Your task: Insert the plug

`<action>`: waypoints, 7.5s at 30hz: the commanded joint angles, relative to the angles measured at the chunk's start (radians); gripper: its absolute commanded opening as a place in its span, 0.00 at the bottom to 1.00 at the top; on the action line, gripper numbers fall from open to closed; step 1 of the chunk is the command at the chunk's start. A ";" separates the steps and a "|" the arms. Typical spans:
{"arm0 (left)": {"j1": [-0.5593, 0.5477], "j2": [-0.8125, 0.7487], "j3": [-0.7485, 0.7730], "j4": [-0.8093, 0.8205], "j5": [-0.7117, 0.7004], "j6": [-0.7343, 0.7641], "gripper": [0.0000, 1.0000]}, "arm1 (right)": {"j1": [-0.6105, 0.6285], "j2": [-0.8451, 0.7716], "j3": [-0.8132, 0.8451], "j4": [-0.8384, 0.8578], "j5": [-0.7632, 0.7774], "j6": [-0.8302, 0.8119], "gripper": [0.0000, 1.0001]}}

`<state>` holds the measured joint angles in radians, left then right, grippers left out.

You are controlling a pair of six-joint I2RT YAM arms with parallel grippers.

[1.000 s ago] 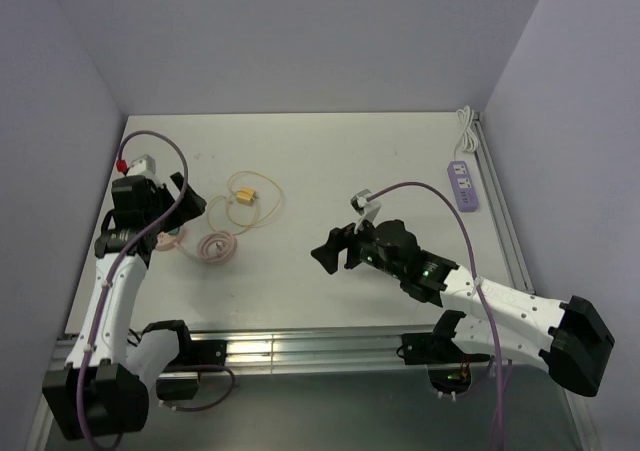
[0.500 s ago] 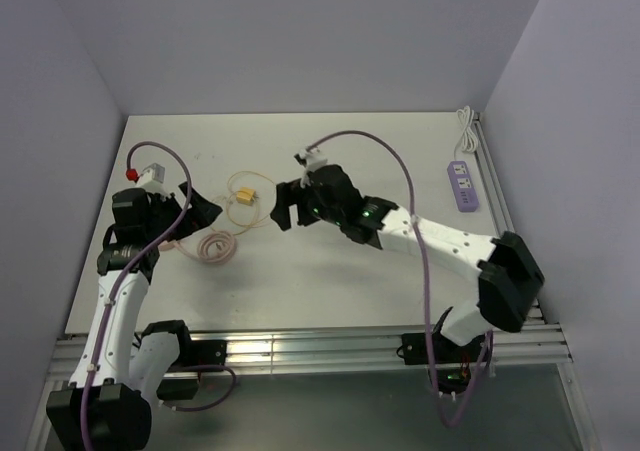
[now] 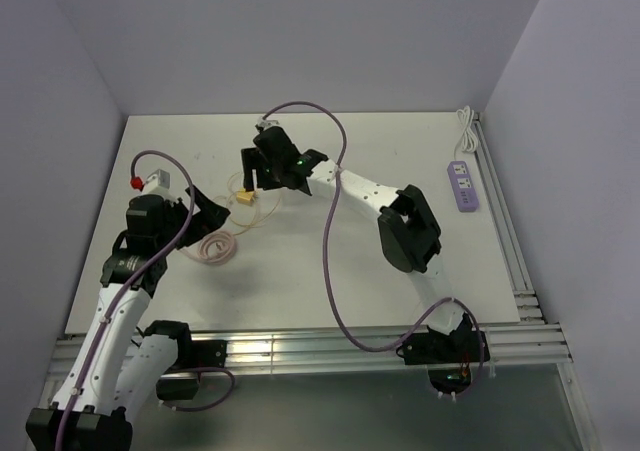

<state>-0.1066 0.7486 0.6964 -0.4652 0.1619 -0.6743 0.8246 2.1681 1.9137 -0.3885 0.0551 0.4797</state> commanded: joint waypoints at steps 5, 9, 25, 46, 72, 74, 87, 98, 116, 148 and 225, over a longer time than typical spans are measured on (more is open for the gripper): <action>-0.061 -0.029 0.046 -0.012 -0.099 -0.039 0.99 | -0.103 0.042 -0.042 -0.033 -0.104 0.181 0.69; -0.071 -0.038 0.032 0.000 -0.066 -0.081 1.00 | -0.105 0.070 -0.068 -0.016 -0.118 0.191 0.68; -0.094 -0.009 0.051 -0.003 -0.067 -0.105 0.99 | -0.111 0.130 -0.171 0.152 -0.242 0.286 0.57; -0.131 0.035 0.034 0.065 0.014 -0.079 0.99 | -0.125 -0.132 -0.545 0.257 -0.173 0.223 0.00; -0.189 0.133 0.086 0.062 0.067 -0.031 0.99 | -0.050 -0.626 -0.906 0.177 -0.032 0.093 0.64; -0.189 0.127 0.083 0.059 0.064 -0.030 0.99 | -0.048 -0.587 -0.837 0.165 -0.032 0.067 0.66; -0.189 0.029 0.127 -0.061 -0.157 -0.039 1.00 | -0.045 -0.246 -0.397 0.082 -0.092 0.061 0.63; -0.189 -0.041 0.107 -0.059 -0.070 0.007 0.97 | -0.051 -0.045 -0.232 0.094 -0.097 0.267 0.61; -0.189 -0.037 0.095 -0.030 0.025 0.018 0.91 | -0.222 -0.013 -0.226 0.008 -0.192 -0.111 0.63; -0.189 0.017 0.117 -0.072 -0.021 -0.037 0.82 | -0.223 0.023 -0.185 0.132 -0.442 -0.227 0.13; -0.186 0.589 0.126 -0.055 0.353 -0.409 0.98 | 0.119 -0.686 -0.849 0.272 -0.362 -0.262 0.01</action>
<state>-0.2916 1.2686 0.7475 -0.4995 0.4389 -1.0931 0.9230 1.5021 1.0706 -0.1421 -0.3004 0.2520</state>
